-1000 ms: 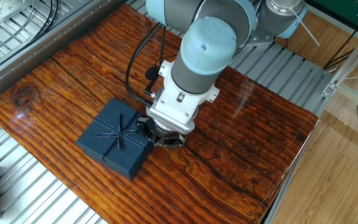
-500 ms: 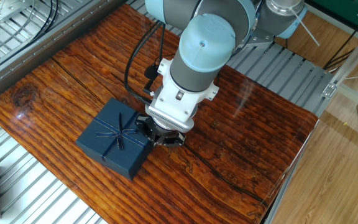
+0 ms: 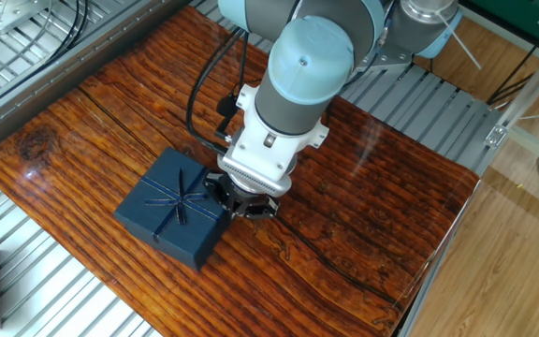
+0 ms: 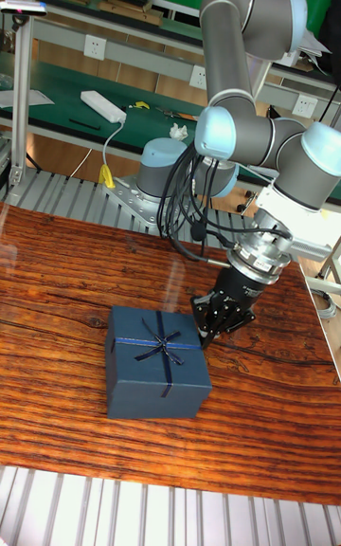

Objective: Slide the outer casing onto the gift box

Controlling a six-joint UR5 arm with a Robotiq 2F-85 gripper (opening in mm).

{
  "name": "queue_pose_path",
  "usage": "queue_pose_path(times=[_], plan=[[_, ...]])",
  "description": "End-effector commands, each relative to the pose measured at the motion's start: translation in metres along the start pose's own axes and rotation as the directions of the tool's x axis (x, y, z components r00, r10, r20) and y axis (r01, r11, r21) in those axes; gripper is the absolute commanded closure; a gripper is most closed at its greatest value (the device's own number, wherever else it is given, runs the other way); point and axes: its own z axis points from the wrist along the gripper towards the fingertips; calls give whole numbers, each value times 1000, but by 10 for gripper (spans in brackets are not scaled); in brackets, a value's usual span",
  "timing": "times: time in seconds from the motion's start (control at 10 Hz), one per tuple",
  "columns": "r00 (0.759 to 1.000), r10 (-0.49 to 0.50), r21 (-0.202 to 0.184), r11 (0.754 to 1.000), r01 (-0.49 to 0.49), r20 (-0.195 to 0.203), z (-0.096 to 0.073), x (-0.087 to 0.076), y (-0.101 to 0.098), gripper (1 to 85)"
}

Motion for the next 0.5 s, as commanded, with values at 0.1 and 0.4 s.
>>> queue_pose_path(times=[0.1, 0.4], plan=[[1000, 5, -11, 1000, -5, -1, -2, 1, 0, 847], [1000, -2, 6, 1000, 2, -3, -3, 1, -3, 847]])
